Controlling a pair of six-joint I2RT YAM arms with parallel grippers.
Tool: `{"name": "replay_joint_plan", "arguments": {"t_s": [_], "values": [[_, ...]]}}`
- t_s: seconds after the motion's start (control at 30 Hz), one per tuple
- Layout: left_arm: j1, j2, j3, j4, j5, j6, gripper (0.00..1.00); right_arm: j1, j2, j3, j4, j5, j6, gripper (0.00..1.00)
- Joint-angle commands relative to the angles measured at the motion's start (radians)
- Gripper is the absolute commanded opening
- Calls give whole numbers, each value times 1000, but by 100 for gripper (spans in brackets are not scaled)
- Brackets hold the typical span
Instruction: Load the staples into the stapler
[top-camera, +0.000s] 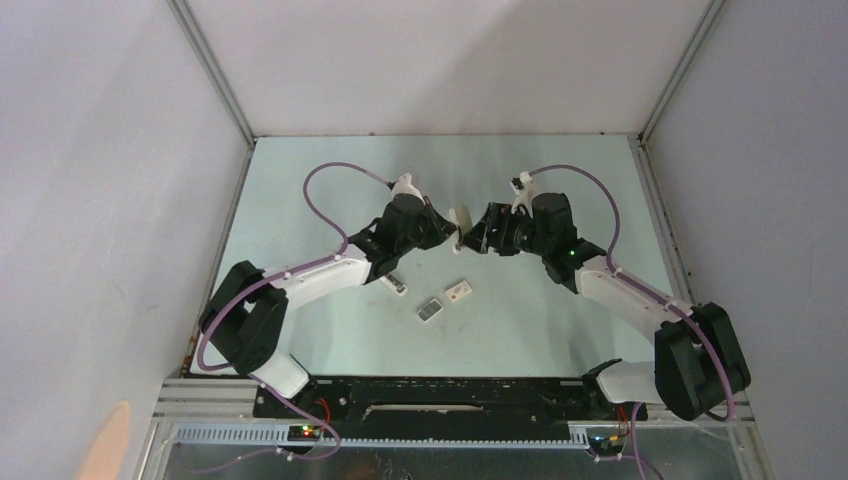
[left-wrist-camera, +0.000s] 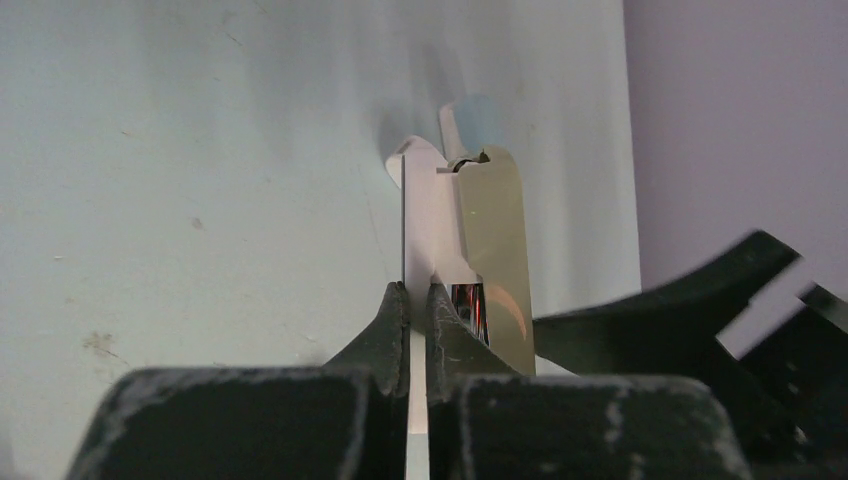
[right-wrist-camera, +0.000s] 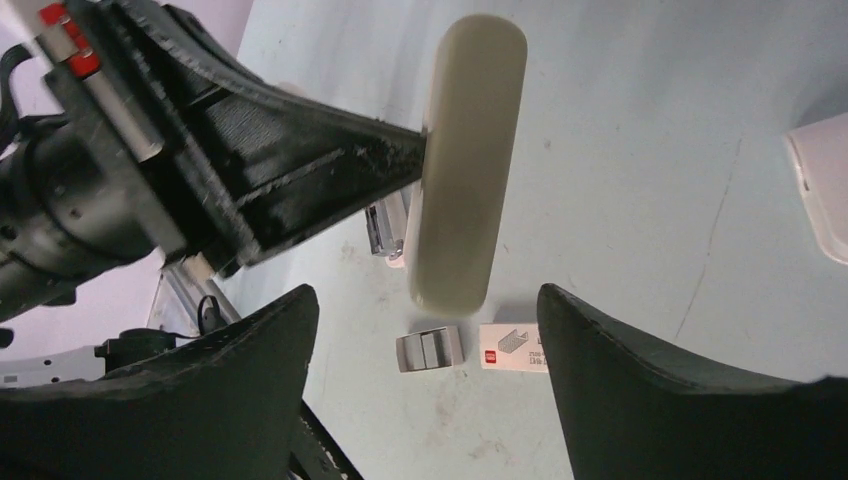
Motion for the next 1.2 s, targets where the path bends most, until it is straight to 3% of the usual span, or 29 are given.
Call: {"name": "replay_joint_plan", "arguments": {"t_s": [0.0, 0.07, 0.3, 0.43, 0.57, 1.17], "values": [[-26, -69, -18, 109, 22, 23, 0, -5, 57, 49, 75, -67, 37, 76], [-31, -78, -31, 123, 22, 21, 0, -4, 73, 49, 80, -84, 38, 68], [-39, -112, -52, 137, 17, 46, 0, -6, 51, 50, 52, -94, 32, 22], [-52, -131, -69, 131, 6, 84, 10, 1, 17, 50, 42, -91, 36, 0], [-76, -155, -82, 99, -21, 118, 18, 10, -16, 49, 29, -73, 34, 0], [-122, -182, -92, 14, -29, 134, 25, 62, -63, 49, 16, -6, 17, 0]]}}
